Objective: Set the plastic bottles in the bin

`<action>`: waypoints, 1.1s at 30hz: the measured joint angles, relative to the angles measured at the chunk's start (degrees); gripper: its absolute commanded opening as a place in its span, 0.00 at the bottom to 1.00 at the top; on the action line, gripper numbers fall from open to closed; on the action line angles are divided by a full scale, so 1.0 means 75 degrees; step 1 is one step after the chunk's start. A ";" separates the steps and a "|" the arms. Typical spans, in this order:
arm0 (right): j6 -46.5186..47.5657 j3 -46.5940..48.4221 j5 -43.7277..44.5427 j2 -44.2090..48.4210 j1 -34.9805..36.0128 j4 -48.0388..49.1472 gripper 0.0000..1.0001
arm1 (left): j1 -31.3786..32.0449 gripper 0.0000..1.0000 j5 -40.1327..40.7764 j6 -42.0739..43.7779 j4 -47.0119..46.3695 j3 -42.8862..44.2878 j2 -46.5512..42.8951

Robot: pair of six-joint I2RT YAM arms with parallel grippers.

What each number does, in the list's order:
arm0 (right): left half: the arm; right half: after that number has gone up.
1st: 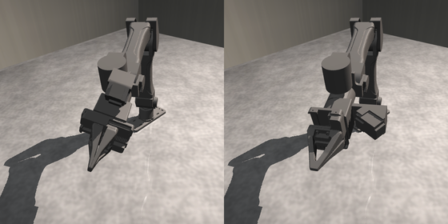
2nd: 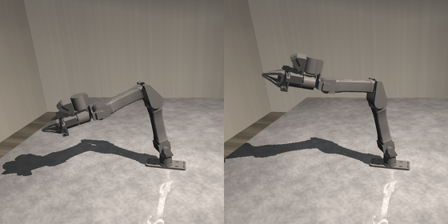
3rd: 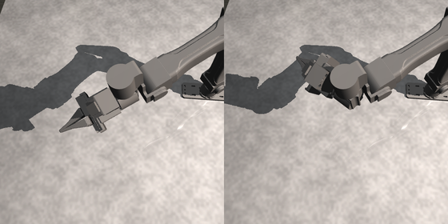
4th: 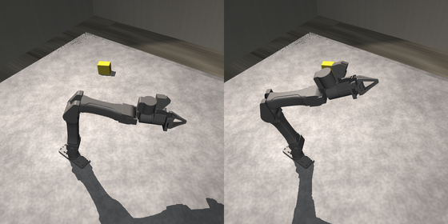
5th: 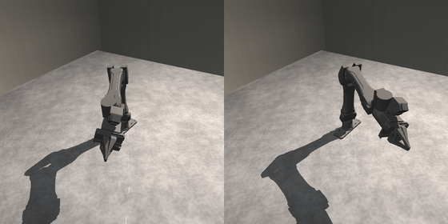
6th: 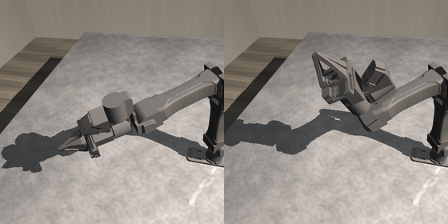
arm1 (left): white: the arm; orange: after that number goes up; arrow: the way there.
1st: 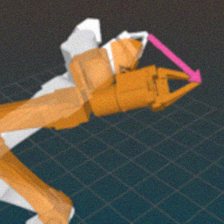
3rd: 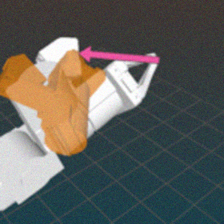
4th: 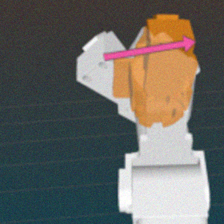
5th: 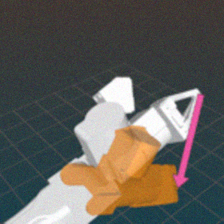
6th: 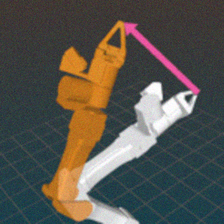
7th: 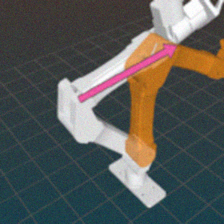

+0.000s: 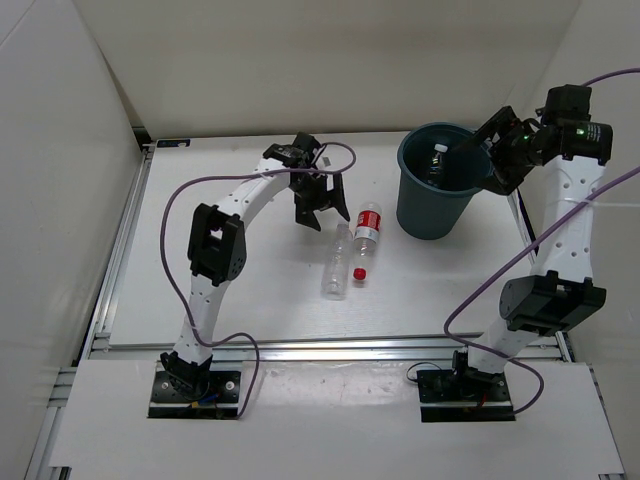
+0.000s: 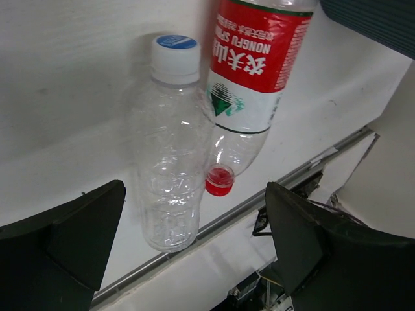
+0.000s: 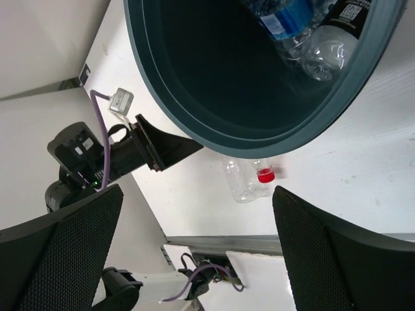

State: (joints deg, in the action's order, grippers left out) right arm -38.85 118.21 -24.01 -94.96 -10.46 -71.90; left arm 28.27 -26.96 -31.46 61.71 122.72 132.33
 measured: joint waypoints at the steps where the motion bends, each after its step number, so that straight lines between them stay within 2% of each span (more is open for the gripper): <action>1: 0.0000 0.0000 -0.0017 0.0000 -0.0061 -0.0006 1.00 | 0.0009 1.00 -0.0076 -0.0003 -0.0029 0.0000 0.0000; 7: 0.0015 0.0000 -0.0029 0.0020 -0.0405 0.0006 1.00 | 0.0134 1.00 -0.0370 -0.0006 -0.0195 0.0029 0.0143; 15: 0.0055 -0.0006 -0.0029 0.0020 -0.0420 0.0000 1.00 | 0.0256 0.98 -0.0460 -0.0058 -0.0256 0.0029 0.0682; 19: 0.0061 -0.0006 -0.0058 0.0020 -0.0420 0.0000 1.00 | 0.0248 0.89 -0.0495 -0.0079 -0.0262 -0.0102 0.0886; 23: 0.0064 0.0009 -0.0114 0.0000 -0.0420 -0.0009 1.00 | 0.0251 0.74 -0.0527 -0.0102 -0.0251 -0.0213 0.0985; 24: 0.0064 0.0009 -0.0119 0.0000 -0.0420 -0.0009 1.00 | 0.0254 0.66 -0.0568 -0.0111 -0.0256 -0.0213 0.1003; 27: 0.0064 0.0009 -0.0146 -0.0003 -0.0420 -0.0009 1.00 | 0.0251 0.52 -0.0603 -0.0122 -0.0239 -0.0210 0.1014; 33: 0.0064 0.0009 -0.0181 -0.0003 -0.0420 -0.0012 1.00 | 0.0128 0.52 -0.0385 -0.0169 -0.0157 -0.0023 0.0935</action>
State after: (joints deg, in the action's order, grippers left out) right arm -38.37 118.28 -25.36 -94.98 -13.61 -71.99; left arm 29.23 -29.85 -32.73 60.53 122.54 139.35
